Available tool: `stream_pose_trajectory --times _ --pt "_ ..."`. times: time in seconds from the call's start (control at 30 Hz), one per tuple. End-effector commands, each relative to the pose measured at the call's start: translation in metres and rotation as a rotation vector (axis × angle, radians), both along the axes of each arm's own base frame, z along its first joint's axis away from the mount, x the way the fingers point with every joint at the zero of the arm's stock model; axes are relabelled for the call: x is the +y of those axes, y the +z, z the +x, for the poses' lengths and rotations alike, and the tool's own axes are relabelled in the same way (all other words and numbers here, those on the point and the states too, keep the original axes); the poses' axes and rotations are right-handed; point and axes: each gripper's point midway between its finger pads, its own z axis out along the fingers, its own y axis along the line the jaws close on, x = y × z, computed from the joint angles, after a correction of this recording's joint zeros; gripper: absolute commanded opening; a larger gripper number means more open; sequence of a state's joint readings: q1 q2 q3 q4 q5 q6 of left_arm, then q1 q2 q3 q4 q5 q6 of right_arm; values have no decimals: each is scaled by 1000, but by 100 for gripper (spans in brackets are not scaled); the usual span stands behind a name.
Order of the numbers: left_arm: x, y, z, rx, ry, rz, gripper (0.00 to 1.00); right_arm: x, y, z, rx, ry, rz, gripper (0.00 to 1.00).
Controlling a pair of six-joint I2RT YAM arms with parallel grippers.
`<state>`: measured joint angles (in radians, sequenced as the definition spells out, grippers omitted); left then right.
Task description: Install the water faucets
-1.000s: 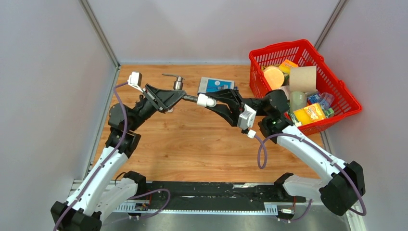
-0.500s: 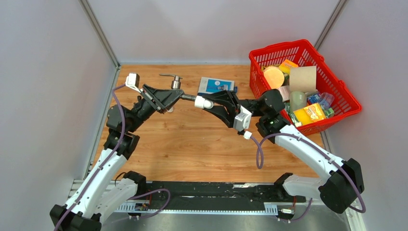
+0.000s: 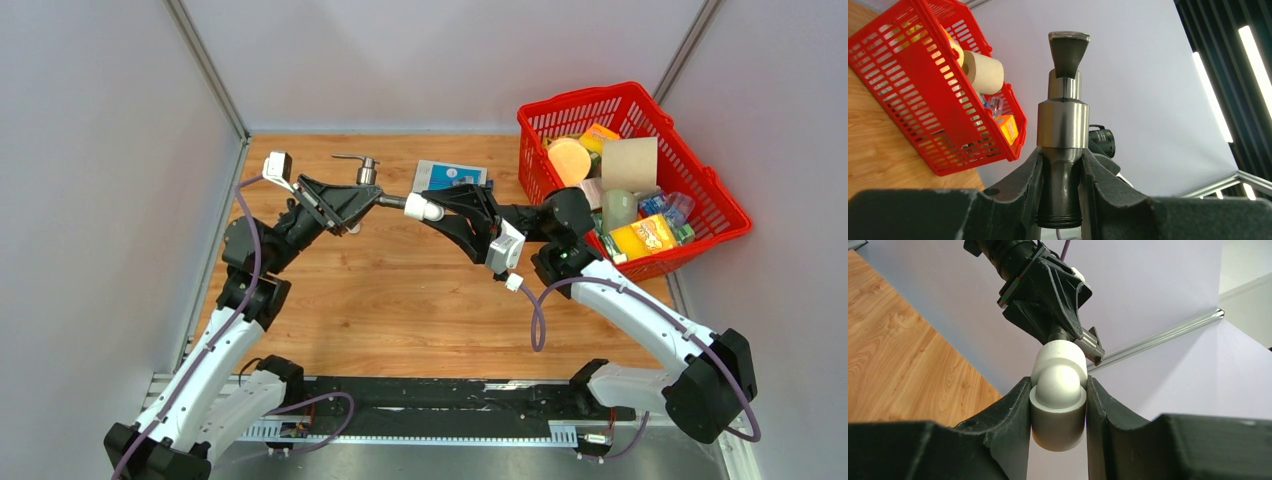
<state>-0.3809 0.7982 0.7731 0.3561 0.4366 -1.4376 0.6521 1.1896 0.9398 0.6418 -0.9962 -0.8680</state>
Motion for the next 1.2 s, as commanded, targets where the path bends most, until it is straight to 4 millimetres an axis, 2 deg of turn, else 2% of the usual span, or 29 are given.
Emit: stream_pose_trajectory --times 0.0,0.23,0.67,1.17 --pt "-2 17 -10 -33 -38 -38 0 -3 23 -9 -71 11 45 0" --pt "-4 23 -14 -56 -60 -22 0 3 12 -8 -63 28 -18 0" --pt "-11 23 -16 -74 -111 -7 0 6 11 -8 -7 53 -23 0" --pt "-1 25 -19 -84 -53 -107 0 2 15 -6 186 81 129 0"
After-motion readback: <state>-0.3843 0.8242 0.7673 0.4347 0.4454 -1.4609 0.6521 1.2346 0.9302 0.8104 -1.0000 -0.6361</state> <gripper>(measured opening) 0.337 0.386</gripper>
